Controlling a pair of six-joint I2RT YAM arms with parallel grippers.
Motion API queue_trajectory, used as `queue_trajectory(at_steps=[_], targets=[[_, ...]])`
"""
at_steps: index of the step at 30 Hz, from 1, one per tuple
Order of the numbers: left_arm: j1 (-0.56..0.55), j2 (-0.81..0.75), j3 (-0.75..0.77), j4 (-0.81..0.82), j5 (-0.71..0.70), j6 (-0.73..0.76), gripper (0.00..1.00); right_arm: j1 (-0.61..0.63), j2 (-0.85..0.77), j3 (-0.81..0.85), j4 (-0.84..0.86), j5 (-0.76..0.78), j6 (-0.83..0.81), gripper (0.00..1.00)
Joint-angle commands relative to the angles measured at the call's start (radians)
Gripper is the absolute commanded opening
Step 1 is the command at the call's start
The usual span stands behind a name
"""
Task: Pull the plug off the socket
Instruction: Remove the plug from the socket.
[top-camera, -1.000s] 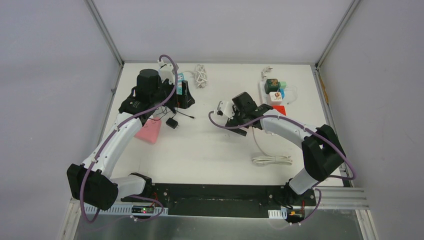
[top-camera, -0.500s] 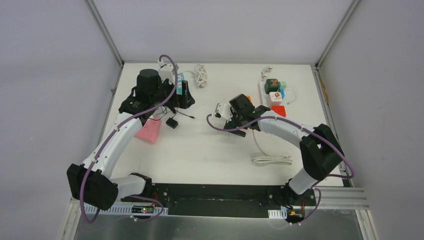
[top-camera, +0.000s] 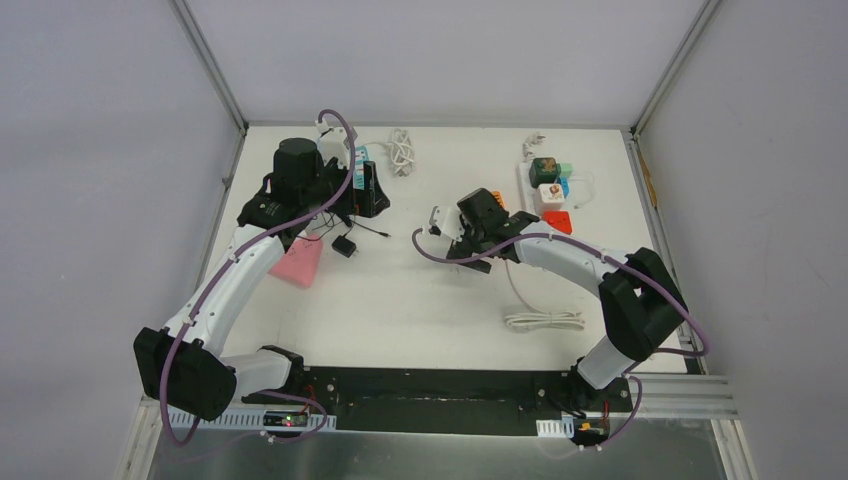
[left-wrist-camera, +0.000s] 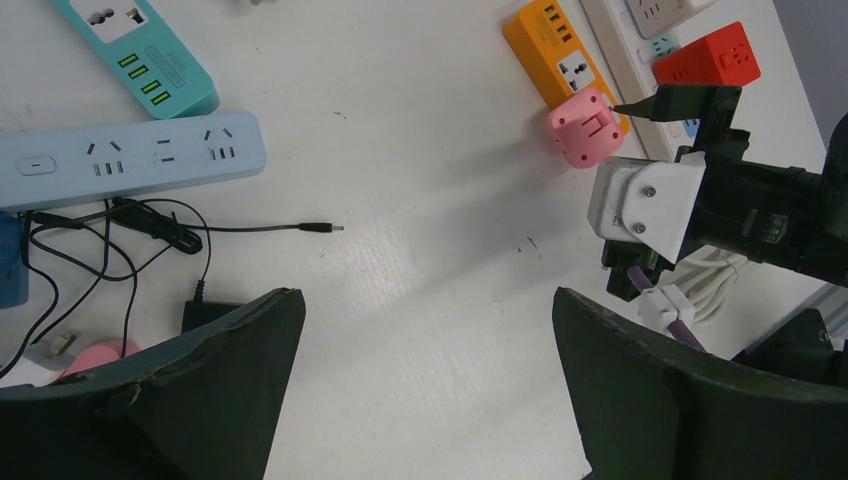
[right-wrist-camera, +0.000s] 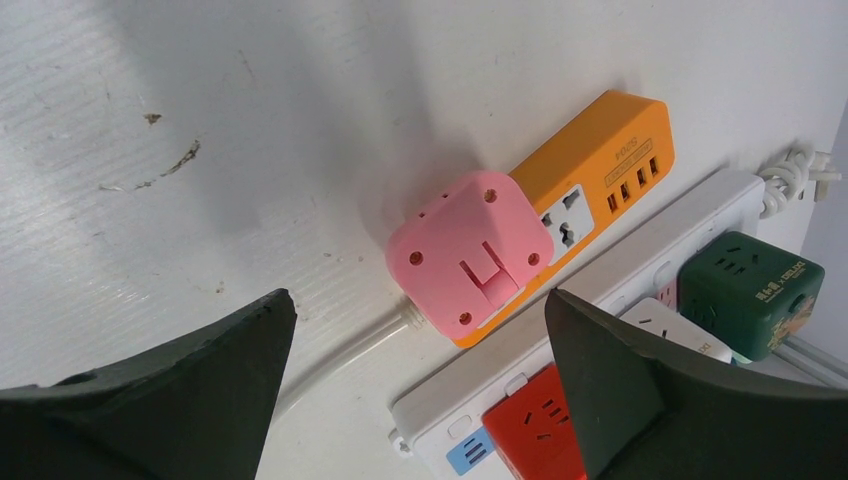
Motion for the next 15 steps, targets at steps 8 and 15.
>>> queue_trajectory(at_steps=[8, 15], targets=[[0.01, -0.031, 0.012, 0.036, -0.015, 0.015, 0.99, 0.014, 0.01, -0.005, 0.057, 0.066, 0.003, 1.0], [0.01, -0.035, 0.011, 0.036, -0.019, 0.016, 0.99, 0.016, 0.016, -0.005, 0.059, 0.074, 0.009, 1.0]])
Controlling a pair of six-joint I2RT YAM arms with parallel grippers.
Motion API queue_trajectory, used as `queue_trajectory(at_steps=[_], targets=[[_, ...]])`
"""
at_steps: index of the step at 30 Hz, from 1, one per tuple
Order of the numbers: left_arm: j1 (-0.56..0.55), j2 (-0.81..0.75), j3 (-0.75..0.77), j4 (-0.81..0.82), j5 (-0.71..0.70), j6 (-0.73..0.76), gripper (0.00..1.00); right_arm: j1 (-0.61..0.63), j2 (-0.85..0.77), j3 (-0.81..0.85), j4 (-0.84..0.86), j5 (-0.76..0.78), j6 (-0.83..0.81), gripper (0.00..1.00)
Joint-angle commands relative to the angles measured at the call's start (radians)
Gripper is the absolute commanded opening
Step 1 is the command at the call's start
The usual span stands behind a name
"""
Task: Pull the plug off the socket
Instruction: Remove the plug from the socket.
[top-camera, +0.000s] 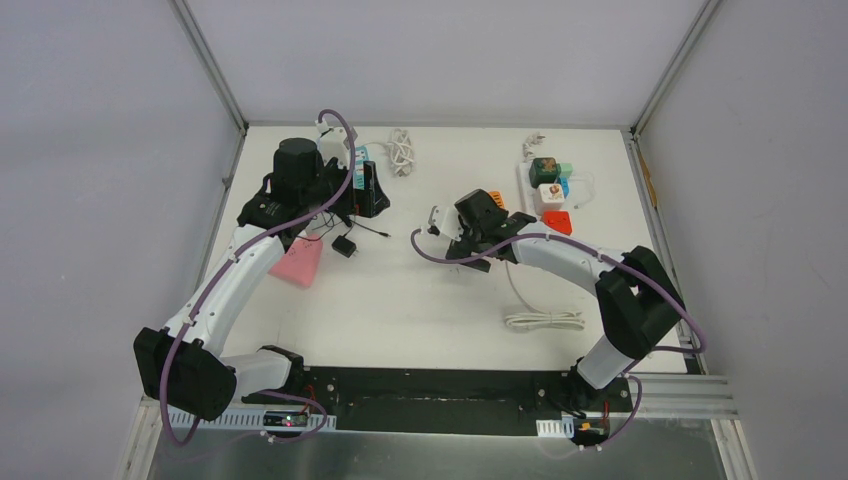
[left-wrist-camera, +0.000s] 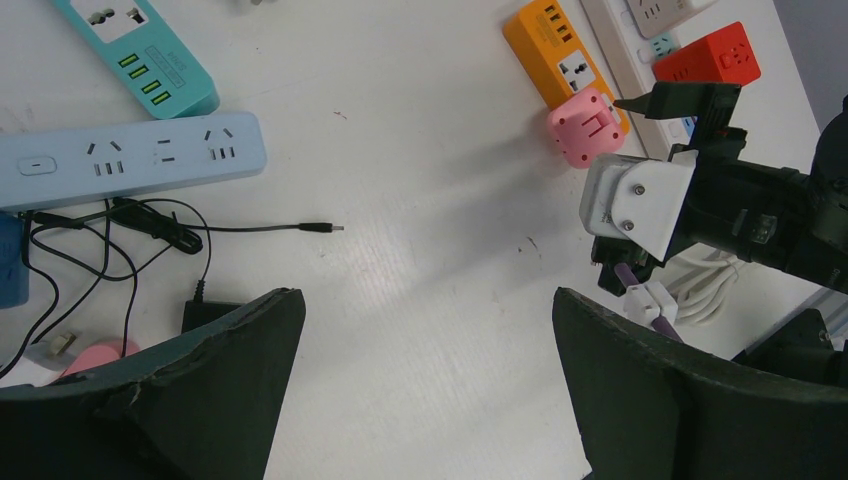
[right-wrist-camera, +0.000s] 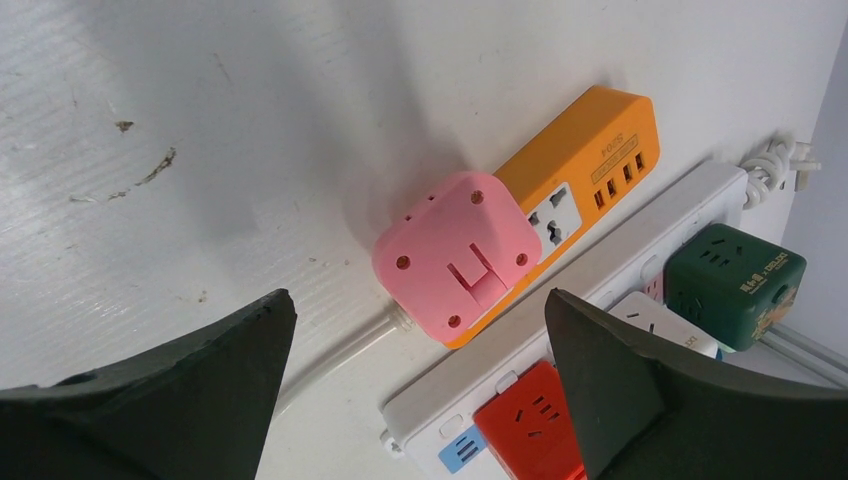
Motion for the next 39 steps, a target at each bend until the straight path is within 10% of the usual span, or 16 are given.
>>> queue_trajectory(at_steps=[1, 39], targets=[[0.01, -0.035, 0.011, 0.036, -0.019, 0.016, 0.99, 0.008, 0.003, -0.005, 0.038, 0.029, 0.008, 1.0], [0.012, -0.039, 0.011, 0.036, -0.024, 0.016, 0.99, 0.019, 0.03, -0.02, 0.121, 0.121, 0.034, 1.0]])
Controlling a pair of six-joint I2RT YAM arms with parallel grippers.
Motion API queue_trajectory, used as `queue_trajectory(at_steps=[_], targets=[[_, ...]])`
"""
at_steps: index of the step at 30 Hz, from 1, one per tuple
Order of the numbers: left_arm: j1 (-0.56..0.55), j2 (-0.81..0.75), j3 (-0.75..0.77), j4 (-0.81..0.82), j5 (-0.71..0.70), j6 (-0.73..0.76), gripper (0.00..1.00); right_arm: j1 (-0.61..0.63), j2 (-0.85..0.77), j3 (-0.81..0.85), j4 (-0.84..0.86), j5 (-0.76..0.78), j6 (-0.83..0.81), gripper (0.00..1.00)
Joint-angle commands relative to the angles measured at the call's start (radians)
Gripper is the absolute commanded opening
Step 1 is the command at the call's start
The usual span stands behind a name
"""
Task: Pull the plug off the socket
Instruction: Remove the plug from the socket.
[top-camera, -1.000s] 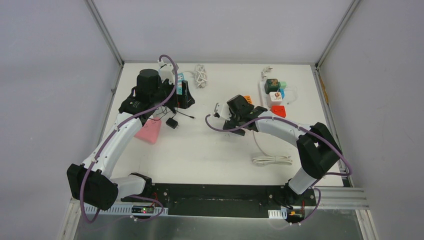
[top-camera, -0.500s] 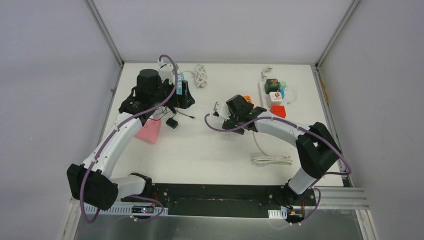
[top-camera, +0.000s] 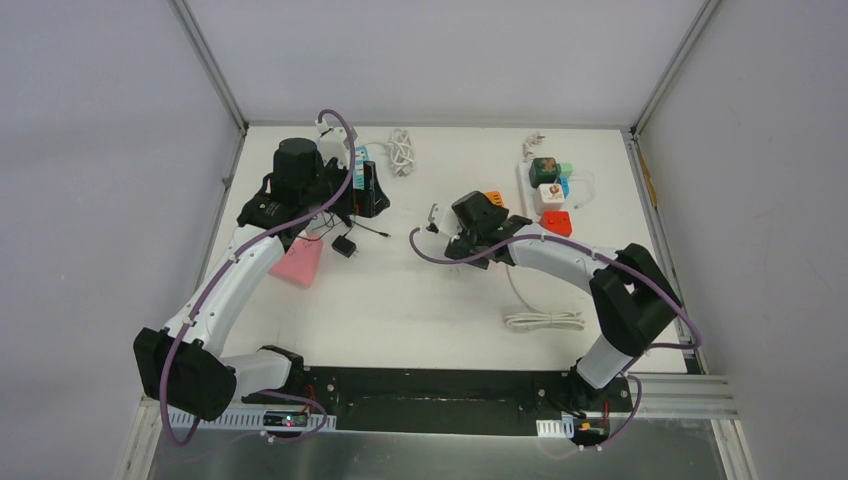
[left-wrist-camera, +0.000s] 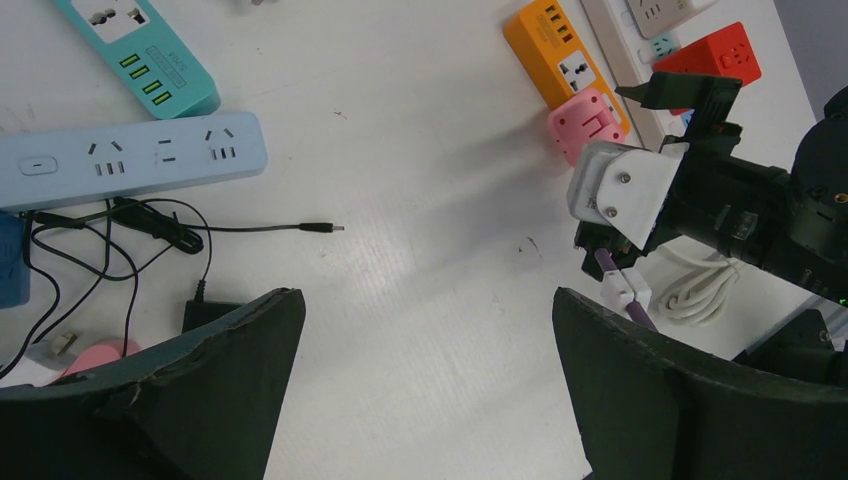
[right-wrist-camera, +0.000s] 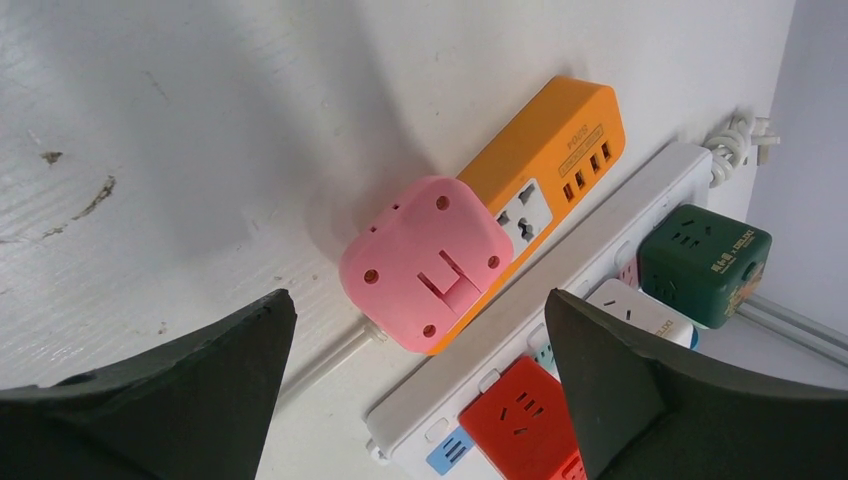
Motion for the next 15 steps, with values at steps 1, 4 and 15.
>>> queue_trajectory(at_steps=[1, 4, 15], targets=[[0.012, -0.038, 0.01, 0.036, -0.024, 0.016, 0.99, 0.009, 0.011, -0.003, 0.053, 0.038, 0.024, 1.0], [0.012, -0.04, 0.009, 0.036, -0.026, 0.015, 0.99, 0.012, 0.033, -0.006, 0.084, 0.078, 0.034, 1.0], [0.012, -0.04, 0.011, 0.036, -0.022, 0.013, 0.99, 0.065, 0.169, -0.014, 0.231, 0.318, 0.008, 1.0]])
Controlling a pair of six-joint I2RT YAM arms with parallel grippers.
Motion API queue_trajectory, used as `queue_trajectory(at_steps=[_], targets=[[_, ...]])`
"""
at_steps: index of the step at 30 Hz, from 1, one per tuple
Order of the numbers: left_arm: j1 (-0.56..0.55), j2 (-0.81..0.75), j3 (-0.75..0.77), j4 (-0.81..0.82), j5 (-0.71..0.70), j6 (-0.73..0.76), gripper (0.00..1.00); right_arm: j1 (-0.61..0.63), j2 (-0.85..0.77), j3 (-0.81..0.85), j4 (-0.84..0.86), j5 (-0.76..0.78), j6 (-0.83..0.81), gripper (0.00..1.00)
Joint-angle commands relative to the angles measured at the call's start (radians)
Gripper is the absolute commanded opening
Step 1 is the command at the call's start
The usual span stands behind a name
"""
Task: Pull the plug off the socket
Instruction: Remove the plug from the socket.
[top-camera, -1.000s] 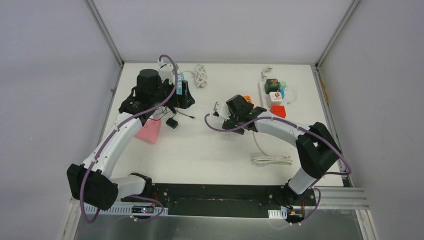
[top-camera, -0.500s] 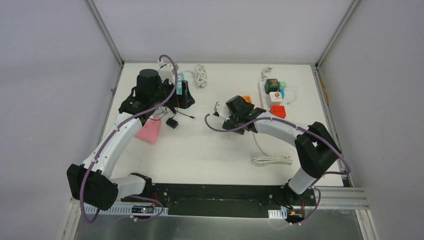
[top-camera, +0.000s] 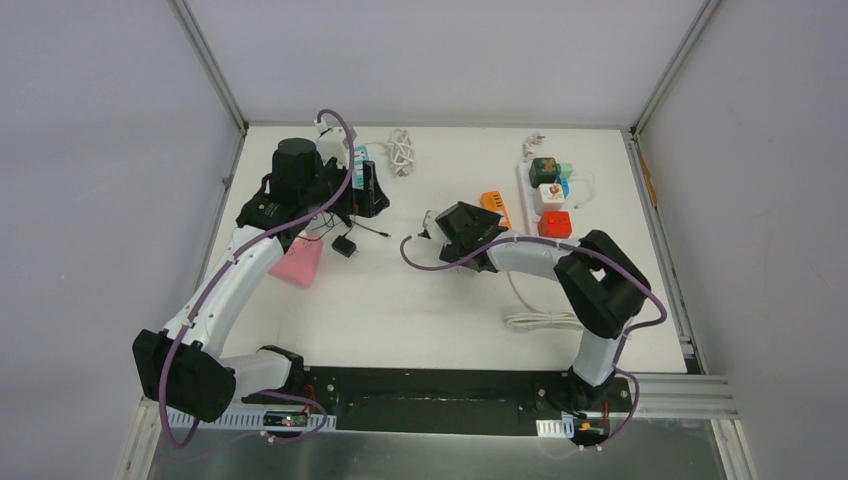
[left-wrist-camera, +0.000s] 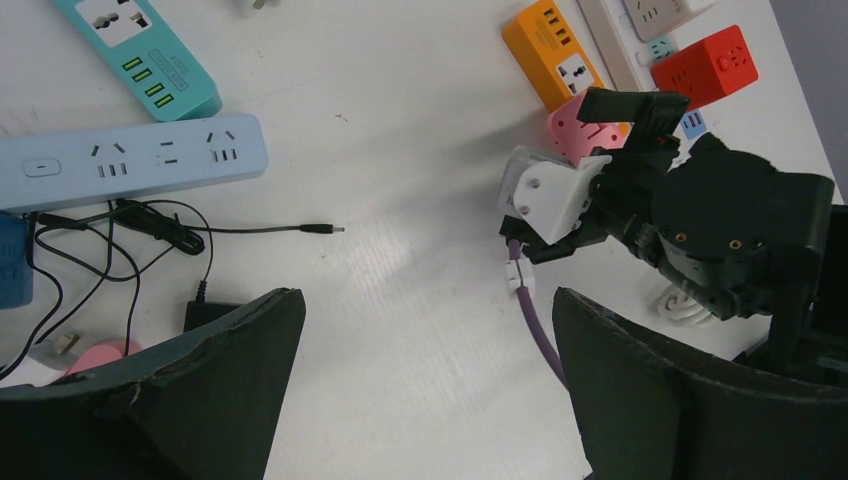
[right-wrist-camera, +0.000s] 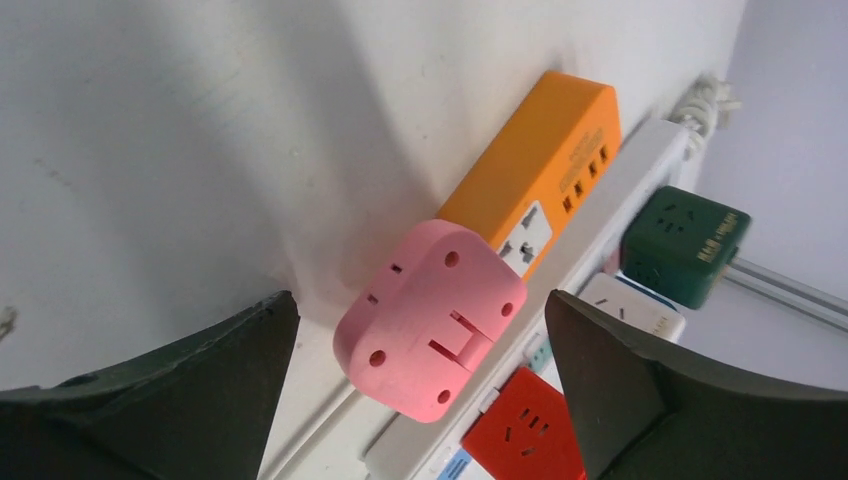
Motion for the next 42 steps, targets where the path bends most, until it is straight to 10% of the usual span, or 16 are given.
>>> queue_trajectory(at_steps=[1, 25, 42], targets=[[0.012, -0.033, 0.011, 0.036, -0.019, 0.014, 0.99, 0.027, 0.037, -0.003, 0.088, 0.139, -0.025, 1.0], [0.012, -0.033, 0.008, 0.036, -0.027, 0.018, 0.99, 0.066, -0.051, -0.07, 0.307, 0.321, -0.188, 0.9], [0.011, -0.034, 0.008, 0.035, -0.028, 0.019, 0.99, -0.014, -0.101, 0.008, 0.053, 0.205, 0.026, 0.67]])
